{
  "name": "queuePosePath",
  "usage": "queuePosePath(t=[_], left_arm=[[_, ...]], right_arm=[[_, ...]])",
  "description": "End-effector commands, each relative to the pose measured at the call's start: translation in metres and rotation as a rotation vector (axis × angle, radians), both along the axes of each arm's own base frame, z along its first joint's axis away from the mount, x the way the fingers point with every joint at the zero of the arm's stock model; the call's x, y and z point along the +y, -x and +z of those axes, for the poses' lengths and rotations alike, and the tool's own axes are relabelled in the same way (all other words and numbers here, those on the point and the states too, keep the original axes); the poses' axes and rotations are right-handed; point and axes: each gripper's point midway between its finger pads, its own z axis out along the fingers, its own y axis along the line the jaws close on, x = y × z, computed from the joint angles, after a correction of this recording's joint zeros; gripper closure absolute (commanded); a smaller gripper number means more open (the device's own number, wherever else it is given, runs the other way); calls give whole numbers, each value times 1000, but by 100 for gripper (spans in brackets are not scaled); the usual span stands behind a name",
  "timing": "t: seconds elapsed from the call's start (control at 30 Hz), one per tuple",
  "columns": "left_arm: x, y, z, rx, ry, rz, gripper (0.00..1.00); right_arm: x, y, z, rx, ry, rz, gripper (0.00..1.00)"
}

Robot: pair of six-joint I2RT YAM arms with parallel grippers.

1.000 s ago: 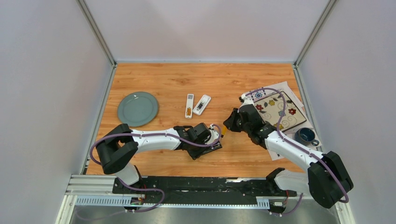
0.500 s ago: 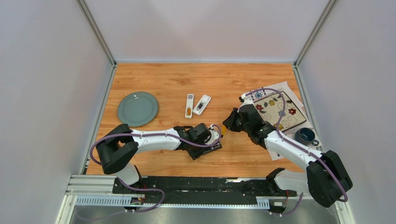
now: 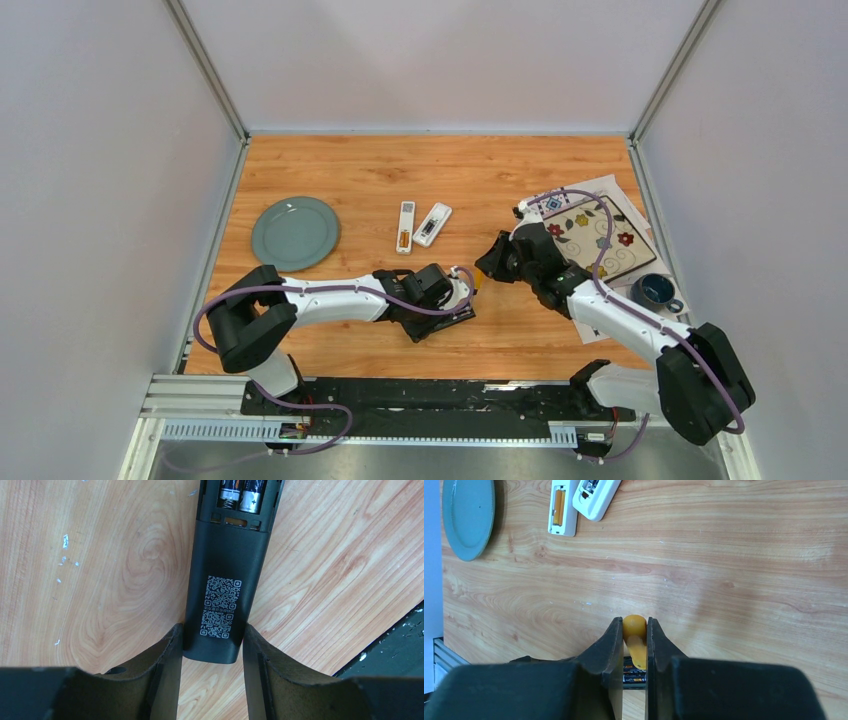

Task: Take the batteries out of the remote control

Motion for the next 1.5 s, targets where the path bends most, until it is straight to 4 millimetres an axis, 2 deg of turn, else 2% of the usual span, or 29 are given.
queuePosePath(t=[0.0,0.8,1.0,1.13,1.23,1.47], left_arm=[[10,11,-19,60,-57,20,75],[16,6,-29,41,-98,73,84],[17,6,-29,40,-98,78,86],[17,6,-26,36,-88,77,86],[16,6,-25,39,-82,75,86],[14,8,-26,51,-79,72,86]], right_arm=[[38,22,35,59,-209,105,100],[29,28,60,19,-224,89,100],[14,22,50,2,-144,33,100],[-10,7,39,-37,-49,-81,100],[-19,-1,34,-41,-20,-122,100],[-24,-5,22,-27,24,-131,100]])
